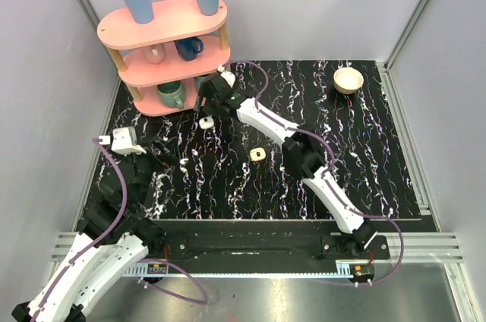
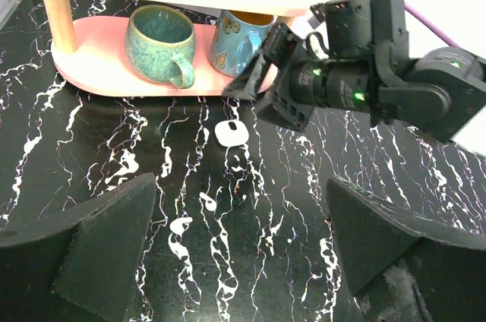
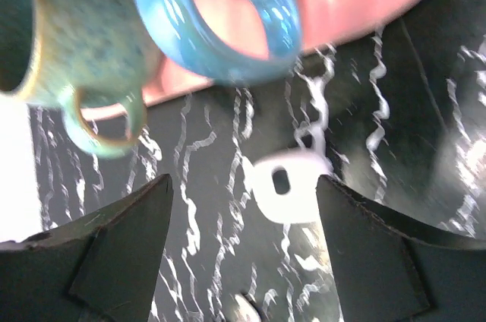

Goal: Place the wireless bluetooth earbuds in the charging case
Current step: Move the charging case to the center of the board.

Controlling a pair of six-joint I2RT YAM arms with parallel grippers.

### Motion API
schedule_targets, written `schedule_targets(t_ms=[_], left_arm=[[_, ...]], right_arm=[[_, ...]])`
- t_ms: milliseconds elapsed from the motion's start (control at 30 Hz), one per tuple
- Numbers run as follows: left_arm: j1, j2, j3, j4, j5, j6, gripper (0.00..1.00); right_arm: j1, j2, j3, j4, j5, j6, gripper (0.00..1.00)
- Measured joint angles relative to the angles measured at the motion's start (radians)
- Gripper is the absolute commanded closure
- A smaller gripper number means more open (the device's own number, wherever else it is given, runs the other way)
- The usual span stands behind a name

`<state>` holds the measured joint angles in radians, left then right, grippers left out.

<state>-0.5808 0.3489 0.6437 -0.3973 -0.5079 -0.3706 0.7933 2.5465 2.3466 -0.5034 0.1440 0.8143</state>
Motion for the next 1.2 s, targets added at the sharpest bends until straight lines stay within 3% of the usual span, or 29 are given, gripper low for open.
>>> schedule_targets(t_ms=[100, 167, 400, 767, 867, 933, 1200], left_arm=[[0.000, 0.000, 0.000, -0.002, 0.000, 0.000, 0.01], [0.000, 0.000, 0.000, -0.003, 0.000, 0.000, 0.01], [0.000, -0.001, 0.000, -0.005, -0.001, 0.000, 0.01], [0.000, -0.001, 0.000, -0.005, 0.000, 0.000, 0.01], [0.000, -0.001, 0.000, -0.006, 0.000, -0.002, 0.01], [0.000, -0.001, 0.000, -0.006, 0.000, -0.004, 0.01], [0.000, -0.002, 0.000, -0.006, 0.002, -0.011, 0.01]], right_arm=[[-0.001, 0.148, 0.253, -0.081, 0.008, 0.018, 0.18], [0.001, 0.193, 0.307, -0.116, 0.019, 0.020, 0.19], [0.019, 0.164, 0.181, -0.114, 0.053, -0.051, 0.21], [0.097, 0.163, 0.161, -0.092, 0.090, -0.265, 0.27], [0.100, 0.160, 0.147, -0.085, 0.107, -0.294, 0.24], [0.101, 0.154, 0.135, -0.076, 0.119, -0.303, 0.16], [0.079, 0.161, 0.156, -0.090, 0.124, -0.302, 0.14]])
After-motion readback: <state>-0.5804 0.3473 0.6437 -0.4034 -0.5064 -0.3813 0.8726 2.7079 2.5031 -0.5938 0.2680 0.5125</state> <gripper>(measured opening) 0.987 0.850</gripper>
